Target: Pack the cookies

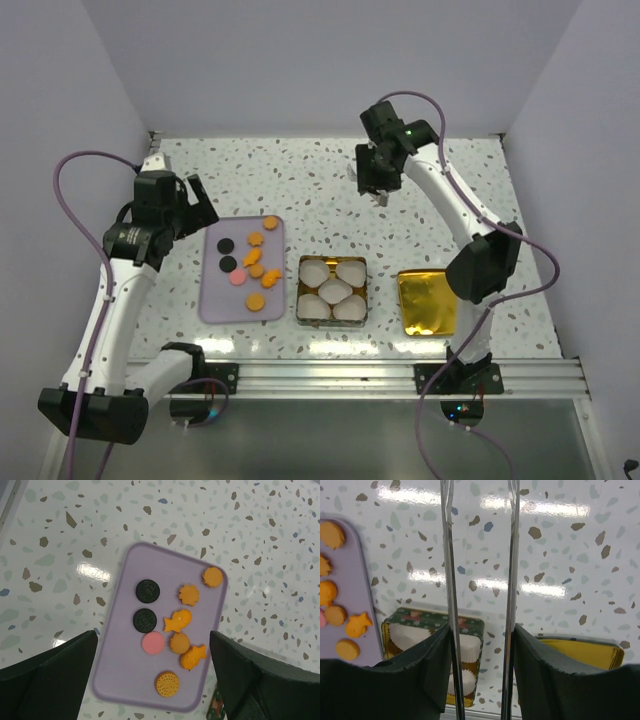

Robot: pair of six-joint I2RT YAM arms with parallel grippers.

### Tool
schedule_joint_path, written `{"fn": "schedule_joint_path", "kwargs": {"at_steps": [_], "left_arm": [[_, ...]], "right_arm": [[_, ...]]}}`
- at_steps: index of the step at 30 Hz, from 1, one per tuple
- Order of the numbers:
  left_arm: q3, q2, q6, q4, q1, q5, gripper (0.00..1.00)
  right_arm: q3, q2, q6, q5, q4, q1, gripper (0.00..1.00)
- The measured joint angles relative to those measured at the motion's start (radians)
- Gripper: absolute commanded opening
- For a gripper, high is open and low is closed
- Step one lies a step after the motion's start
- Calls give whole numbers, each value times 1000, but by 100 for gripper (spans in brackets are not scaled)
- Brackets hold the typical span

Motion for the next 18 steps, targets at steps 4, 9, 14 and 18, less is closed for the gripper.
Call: {"fn": "schedule_joint_path", "kwargs": {"at_steps": [4, 9, 14, 18], "left_arm": [[0, -17, 0, 4, 0, 19, 100], [-1, -45, 0, 0, 0, 21, 100], [-18, -76, 0, -14, 0, 25, 100], [-20, -108, -2, -21, 0, 51, 100]], "right_arm": [[35, -24, 4, -39, -59, 32, 51], [82, -31, 18, -86, -103, 155, 52], [66, -35, 45, -130, -106, 302, 52], [55, -31, 75, -158, -96, 388, 52]]}}
